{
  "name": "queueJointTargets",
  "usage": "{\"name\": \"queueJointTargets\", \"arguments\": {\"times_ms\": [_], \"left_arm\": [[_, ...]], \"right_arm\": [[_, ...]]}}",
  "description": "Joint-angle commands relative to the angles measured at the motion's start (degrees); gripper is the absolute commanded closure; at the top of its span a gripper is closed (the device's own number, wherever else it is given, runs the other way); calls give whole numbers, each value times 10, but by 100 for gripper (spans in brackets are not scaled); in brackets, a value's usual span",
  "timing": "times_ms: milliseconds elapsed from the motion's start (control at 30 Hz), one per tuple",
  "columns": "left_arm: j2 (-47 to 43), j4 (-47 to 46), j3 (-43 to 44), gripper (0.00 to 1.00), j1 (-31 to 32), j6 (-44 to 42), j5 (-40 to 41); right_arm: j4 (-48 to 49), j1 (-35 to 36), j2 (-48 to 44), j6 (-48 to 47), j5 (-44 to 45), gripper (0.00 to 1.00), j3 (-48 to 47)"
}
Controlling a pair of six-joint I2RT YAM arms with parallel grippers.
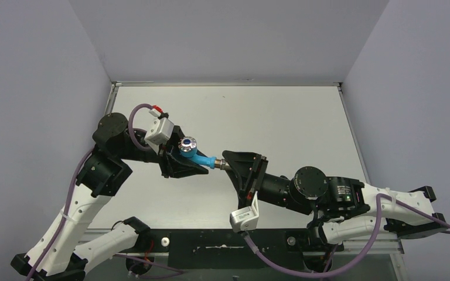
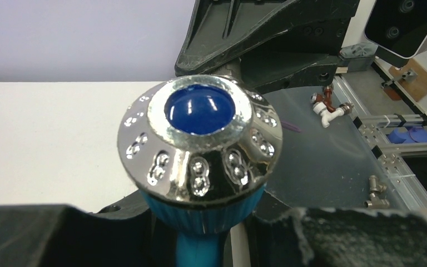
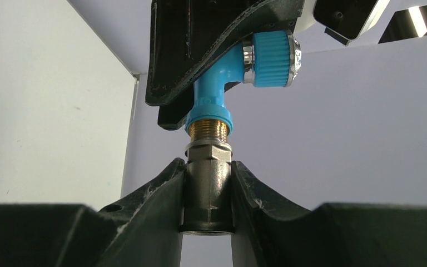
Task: Install the water faucets
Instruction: Install the water faucet onto the adaptor.
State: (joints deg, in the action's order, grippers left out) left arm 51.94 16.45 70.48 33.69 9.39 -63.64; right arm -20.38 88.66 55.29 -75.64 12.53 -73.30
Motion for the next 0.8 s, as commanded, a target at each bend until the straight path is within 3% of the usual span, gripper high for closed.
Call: {"name": "queueJointTargets", "arguments": {"times_ms": [0,400,767], "left_arm": [[-1,-20,24,100,-1,-2,12],[-2,-17,28,100,-1,-2,11],[3,24,41,100,-1,-49,7]], "right_arm": [[43,9,0,7,-7,100,-29],[52,9,22,43,20,100,-35],[3,-4,46,126,8,100,-71]]}}
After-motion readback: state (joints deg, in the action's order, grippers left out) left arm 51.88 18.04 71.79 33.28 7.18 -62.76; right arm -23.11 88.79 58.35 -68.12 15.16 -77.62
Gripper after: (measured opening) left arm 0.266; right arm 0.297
